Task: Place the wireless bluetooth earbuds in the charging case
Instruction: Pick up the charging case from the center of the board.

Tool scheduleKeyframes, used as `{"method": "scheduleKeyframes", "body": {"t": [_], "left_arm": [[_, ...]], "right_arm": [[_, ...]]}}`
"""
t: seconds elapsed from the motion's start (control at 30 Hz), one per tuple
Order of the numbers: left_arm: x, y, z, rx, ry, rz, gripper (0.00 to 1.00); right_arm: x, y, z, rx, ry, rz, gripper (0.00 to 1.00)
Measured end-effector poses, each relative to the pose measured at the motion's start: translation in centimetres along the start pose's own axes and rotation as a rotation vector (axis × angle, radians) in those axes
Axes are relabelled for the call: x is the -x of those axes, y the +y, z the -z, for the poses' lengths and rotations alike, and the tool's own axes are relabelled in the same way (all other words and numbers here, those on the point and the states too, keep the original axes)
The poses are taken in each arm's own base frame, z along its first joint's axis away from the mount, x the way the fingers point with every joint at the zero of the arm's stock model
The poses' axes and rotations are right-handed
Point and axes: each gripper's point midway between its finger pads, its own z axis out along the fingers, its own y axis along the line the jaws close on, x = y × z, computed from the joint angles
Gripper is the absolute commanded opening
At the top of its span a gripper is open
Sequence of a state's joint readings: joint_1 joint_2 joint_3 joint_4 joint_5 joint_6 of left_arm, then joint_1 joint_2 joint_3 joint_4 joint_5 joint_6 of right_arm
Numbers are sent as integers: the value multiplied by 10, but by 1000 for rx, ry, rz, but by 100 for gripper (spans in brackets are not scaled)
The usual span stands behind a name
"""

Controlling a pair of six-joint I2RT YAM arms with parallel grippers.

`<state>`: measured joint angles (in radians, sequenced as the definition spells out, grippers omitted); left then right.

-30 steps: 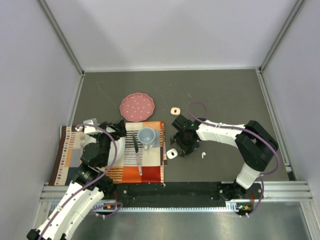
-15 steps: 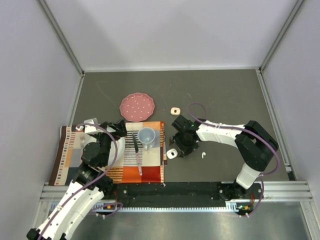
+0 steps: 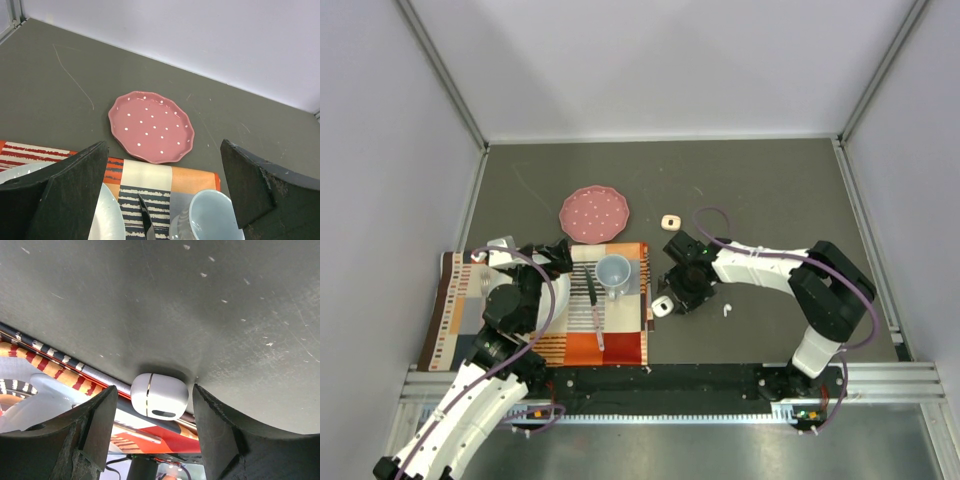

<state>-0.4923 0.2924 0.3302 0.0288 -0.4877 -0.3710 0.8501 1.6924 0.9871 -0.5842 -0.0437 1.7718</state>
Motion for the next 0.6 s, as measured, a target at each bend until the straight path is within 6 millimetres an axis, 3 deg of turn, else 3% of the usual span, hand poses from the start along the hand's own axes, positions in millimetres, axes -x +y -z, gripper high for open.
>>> {"method": "scheduleKeyframes", "body": {"t": [0.6], "left_arm": [[1, 1, 0, 3, -3, 1, 99]], "right_arm": [[-5, -1, -5, -7, 19, -6, 58]]}}
